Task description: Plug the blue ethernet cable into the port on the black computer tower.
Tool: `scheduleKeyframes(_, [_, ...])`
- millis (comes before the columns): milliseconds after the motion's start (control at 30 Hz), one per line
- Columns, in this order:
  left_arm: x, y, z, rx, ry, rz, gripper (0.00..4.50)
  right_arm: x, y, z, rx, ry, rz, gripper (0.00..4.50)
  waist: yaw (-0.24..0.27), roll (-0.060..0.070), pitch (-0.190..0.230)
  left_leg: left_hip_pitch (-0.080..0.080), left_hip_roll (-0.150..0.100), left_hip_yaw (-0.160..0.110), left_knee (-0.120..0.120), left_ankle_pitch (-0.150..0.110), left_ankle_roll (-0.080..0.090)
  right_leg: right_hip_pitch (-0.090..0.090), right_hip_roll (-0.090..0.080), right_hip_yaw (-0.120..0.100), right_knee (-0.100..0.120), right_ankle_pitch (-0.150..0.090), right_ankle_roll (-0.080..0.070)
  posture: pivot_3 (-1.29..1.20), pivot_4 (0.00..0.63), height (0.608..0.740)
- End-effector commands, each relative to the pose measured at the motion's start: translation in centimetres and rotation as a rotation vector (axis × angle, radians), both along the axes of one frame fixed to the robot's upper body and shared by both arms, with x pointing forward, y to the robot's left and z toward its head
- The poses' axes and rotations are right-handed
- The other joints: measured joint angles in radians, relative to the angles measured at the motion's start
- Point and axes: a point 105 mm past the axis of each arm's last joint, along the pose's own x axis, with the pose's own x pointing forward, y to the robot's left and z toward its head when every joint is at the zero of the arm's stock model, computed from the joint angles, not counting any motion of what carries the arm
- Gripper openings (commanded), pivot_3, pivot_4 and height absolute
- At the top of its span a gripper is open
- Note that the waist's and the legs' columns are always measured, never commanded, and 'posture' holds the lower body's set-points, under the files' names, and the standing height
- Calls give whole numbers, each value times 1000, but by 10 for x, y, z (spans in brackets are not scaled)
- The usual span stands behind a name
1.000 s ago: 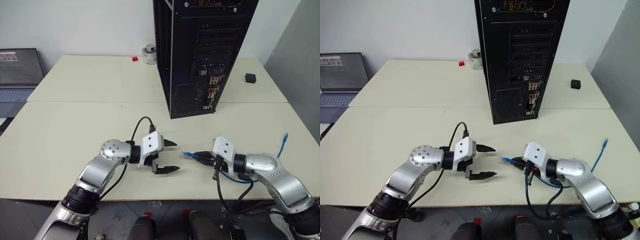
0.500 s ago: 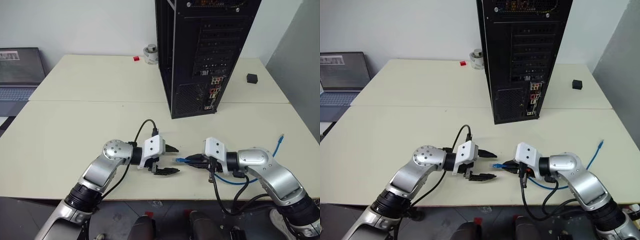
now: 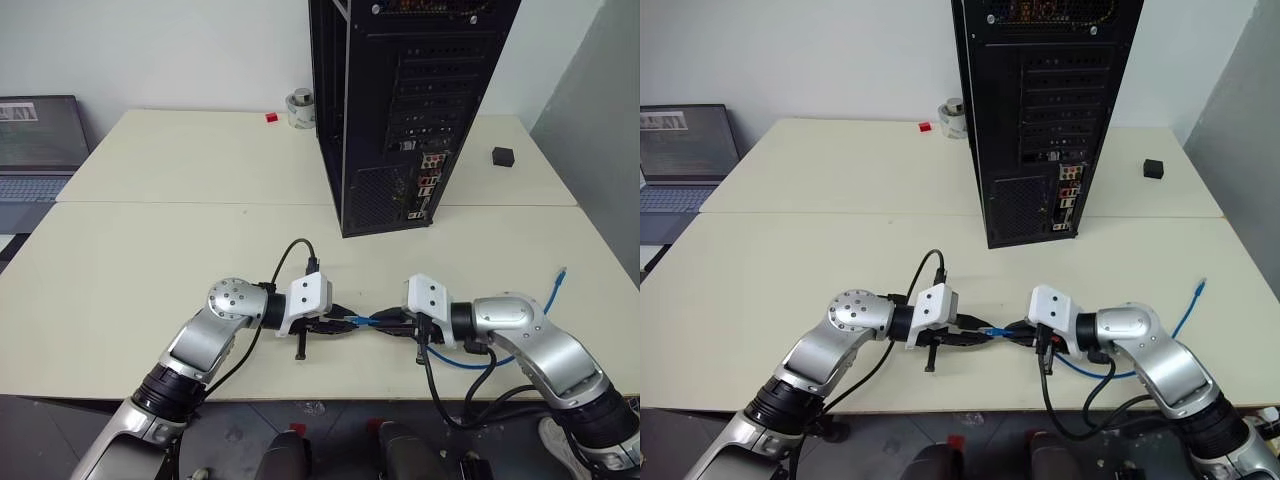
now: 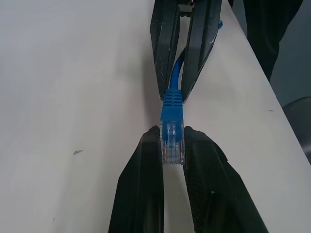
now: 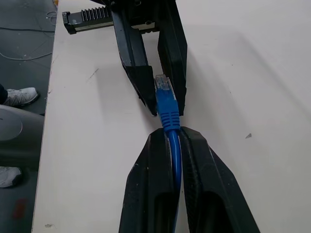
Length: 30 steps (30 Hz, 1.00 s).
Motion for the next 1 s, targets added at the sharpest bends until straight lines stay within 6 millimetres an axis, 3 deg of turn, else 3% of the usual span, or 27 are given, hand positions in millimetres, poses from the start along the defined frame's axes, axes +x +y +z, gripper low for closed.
scheduleKeyframes(33, [5, 0, 7, -14, -46, 11, 302, -7, 7, 10, 18, -12, 53, 0, 0, 0, 0, 0, 0, 0, 0, 0, 0, 0, 0, 0, 0, 0, 0, 0, 150, 740])
scheduleKeyframes(100, [5, 0, 7, -17, -56, 12, 302, -9, 7, 10, 10, -6, 73, 0, 0, 0, 0, 0, 0, 0, 0, 0, 0, 0, 0, 0, 0, 0, 0, 0, 150, 740])
scheduleKeyframes(167, [5, 0, 7, -17, -63, 10, 302, -10, 6, 11, 8, -8, 81, 701, 0, 0, 0, 0, 0, 0, 0, 0, 0, 0, 0, 0, 0, 0, 0, 0, 150, 740])
scheduleKeyframes(367, [3, 2, 4, -11, -138, 6, 302, -10, -6, 23, -13, -19, 107, 2206, 1, 0, 0, 0, 0, 0, 0, 0, 0, 0, 0, 0, 0, 0, 0, 0, 150, 740])
scheduleKeyframes(533, [7, 1, 17, -88, -374, 61, 302, -7, -30, 50, 54, 49, 35, 3451, 3, 0, 0, 0, 0, 0, 0, 0, 0, 0, -2, 0, 0, 0, 0, 0, 150, 740])
scheduleKeyframes(700, [1, 2, 21, -102, -676, 49, 302, -3, -28, 60, 225, 181, -60, 4500, 2, 0, 0, 0, 1, 0, 0, 0, 0, 0, -5, 0, 0, 0, 0, 0, 150, 740])
scheduleKeyframes(1000, [-14, -1, 28, -170, -1013, -35, 302, 1, -10, 58, 335, 363, -92, 4500, 3, 0, 0, 0, -1, 0, 0, 0, 0, 0, -8, -1, 0, 0, 0, 0, 150, 740])
